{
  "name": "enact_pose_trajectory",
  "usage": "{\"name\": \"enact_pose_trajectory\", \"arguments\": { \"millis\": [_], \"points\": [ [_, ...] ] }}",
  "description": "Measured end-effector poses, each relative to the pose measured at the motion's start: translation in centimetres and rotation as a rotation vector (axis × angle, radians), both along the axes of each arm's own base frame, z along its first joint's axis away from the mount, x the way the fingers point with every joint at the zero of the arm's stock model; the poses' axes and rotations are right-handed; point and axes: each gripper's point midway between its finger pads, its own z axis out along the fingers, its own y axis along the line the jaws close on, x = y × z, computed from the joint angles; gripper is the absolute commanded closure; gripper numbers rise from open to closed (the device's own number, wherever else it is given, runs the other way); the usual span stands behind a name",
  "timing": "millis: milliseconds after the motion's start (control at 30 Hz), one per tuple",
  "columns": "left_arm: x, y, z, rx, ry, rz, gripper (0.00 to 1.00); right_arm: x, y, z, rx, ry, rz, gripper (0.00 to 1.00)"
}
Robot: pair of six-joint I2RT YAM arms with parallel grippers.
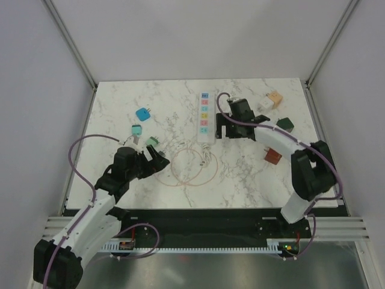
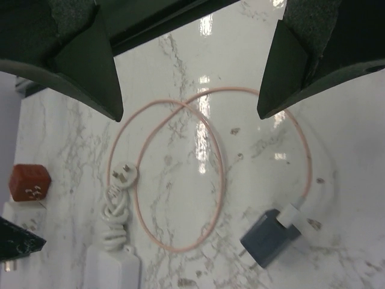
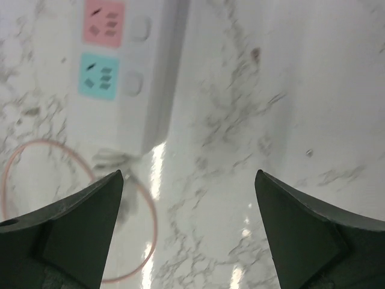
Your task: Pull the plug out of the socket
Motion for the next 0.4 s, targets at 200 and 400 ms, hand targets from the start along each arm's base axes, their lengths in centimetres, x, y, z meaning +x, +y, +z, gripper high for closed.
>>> {"name": "enact_pose_trajectory", "arguments": {
  "millis": [200,400],
  "points": [
    [-3.7,-2.3,-1.3,-0.154,-0.057,-0.107,0.00,-10.6,2.3,0.8,0.158,-0.094,0.068,0.02],
    [-5.1,-3.8,-0.1,-0.301,-0.162,-0.180,0.00,-15.4,0.2,-1.6,0.329,-0.149,-0.024,0.02]
  ]
}}
